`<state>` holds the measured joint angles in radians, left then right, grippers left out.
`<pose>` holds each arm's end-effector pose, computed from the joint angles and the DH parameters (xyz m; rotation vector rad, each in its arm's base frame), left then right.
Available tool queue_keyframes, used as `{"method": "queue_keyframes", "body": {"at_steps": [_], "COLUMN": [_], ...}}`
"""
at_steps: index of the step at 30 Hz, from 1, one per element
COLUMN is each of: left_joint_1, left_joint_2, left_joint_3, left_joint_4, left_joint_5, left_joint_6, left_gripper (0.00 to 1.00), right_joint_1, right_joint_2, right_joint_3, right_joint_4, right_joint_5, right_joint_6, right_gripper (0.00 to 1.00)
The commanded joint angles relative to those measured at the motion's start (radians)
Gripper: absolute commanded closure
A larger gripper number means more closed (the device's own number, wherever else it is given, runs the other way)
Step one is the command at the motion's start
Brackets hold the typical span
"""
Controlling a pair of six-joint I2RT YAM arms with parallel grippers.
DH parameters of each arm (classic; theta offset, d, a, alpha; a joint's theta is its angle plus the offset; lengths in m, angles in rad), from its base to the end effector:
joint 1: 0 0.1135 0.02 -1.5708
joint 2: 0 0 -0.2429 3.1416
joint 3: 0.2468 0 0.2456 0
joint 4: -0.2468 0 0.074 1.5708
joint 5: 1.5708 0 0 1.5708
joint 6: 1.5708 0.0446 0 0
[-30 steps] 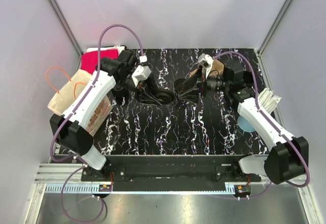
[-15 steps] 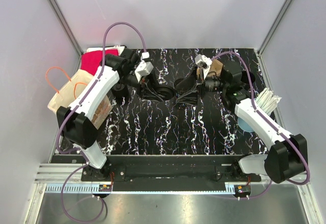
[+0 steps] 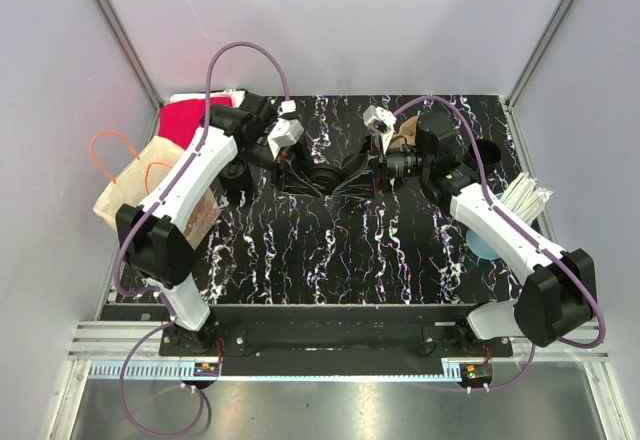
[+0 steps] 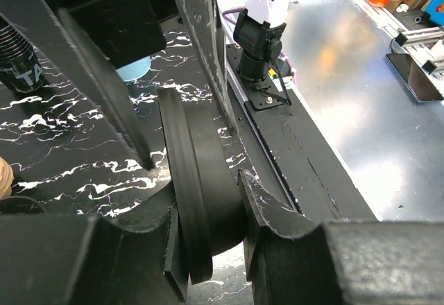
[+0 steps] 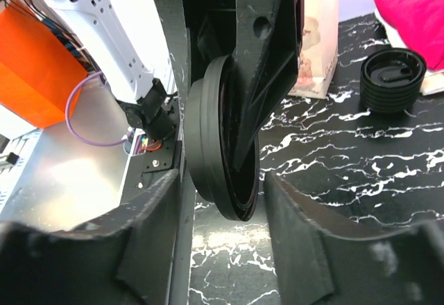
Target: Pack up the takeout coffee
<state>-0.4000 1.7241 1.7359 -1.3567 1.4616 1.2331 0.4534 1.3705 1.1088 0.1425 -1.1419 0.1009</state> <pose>0.2703 -0.1624 0.3395 1.5338 1.1731 -1.4866 0.2601 0.1719 0.3369 -1.1582 1.3912 1.3535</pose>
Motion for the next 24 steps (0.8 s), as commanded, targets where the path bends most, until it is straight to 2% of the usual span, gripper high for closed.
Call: {"method": "queue_keyframes", "body": {"at_steps": [1,6,7,8,10,13,15,17,18,24], "left_joint_1": [0.004,0.004,0.004,0.004,0.004,0.004,0.006,0.01,0.01,0.052], "left_joint_2": [-0.001,-0.009,-0.009,-0.011,-0.008,-0.006,-0.004,-0.006,-0.006,-0.027], "left_joint_3": [0.034,0.03,0.028,0.024,0.021,0.019,0.019,0.017,0.02,0.056], "left_joint_4": [-0.113,-0.113,-0.113,-0.113,-0.113,-0.113,-0.113,-0.127,-0.143,-0.193], "left_joint_5": [0.22,0.22,0.22,0.22,0.218,0.22,0.218,0.22,0.218,0.186], "left_joint_6": [0.02,0.023,0.023,0.025,0.028,0.028,0.032,0.045,0.06,0.115], "left_gripper": [0.91,0.82,0.8,0.73,0.68,0.45,0.22,0.11,0.01,0.01], "right_joint_1": [0.008,0.008,0.008,0.008,0.008,0.008,0.01,0.008,0.008,0.008], "right_joint_2": [-0.002,-0.002,-0.004,-0.007,-0.01,-0.01,-0.008,-0.01,-0.01,-0.025], "right_joint_3": [0.052,0.062,0.065,0.068,0.072,0.086,0.098,0.111,0.115,0.125], "right_joint_4": [-0.029,-0.04,-0.043,-0.044,-0.052,-0.06,-0.069,-0.075,-0.087,-0.13], "right_joint_5": [0.016,0.013,0.01,0.007,-0.008,-0.045,-0.08,-0.102,-0.12,-0.183], "right_joint_6": [-0.041,-0.038,-0.04,-0.038,-0.035,-0.021,-0.006,0.003,0.009,0.019], "right_gripper": [0.53,0.73,0.78,0.81,0.88,0.92,0.94,0.95,0.95,0.95]}}
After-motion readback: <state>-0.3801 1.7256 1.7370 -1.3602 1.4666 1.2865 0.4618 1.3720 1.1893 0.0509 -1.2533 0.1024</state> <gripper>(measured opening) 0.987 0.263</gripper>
